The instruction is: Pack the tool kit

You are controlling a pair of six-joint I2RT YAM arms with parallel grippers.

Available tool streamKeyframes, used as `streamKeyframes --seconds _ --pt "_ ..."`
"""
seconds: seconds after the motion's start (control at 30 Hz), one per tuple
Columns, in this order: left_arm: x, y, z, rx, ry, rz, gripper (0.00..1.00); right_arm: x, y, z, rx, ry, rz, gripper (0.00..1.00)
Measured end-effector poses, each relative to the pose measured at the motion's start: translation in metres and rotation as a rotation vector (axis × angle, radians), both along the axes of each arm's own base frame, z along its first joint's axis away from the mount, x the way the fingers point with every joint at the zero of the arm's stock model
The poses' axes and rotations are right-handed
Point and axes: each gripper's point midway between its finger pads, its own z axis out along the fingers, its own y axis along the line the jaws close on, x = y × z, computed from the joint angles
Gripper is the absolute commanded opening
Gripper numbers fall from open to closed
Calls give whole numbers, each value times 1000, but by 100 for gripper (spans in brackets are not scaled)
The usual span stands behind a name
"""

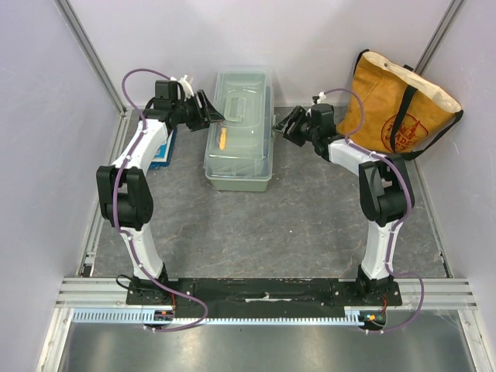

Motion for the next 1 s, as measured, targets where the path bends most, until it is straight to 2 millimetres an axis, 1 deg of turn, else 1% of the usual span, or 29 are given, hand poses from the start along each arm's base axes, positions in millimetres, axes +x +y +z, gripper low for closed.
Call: streamKeyframes --seconds 0.13,0.23,0.33,0.37,0.57,0.73,0.83,1.0 --pt "1 0 1 7 -5 5 66 -10 -4 3 -43 22 13 68" --pt "3 -4 1 11 -18 6 67 -17 -9 11 -69 21 19 63" --pt "4 -8 1 10 -30 -1 67 -19 -12 24 -87 -6 20 59" --pt "4 -9 1 10 -33 -3 67 -19 -13 24 -94 -8 20 58" --pt "5 -14 1 8 -48 -12 67 -23 -19 9 -126 19 9 52" --pt "5 -15 0 8 -51 -13 67 -30 -20 -12 -99 37 -2 46" --pt "5 -15 0 8 -52 -13 67 -29 -25 -14 -78 19 -15 42" --pt "5 -15 0 8 -53 -13 67 -26 -39 -19 -78 24 -45 32"
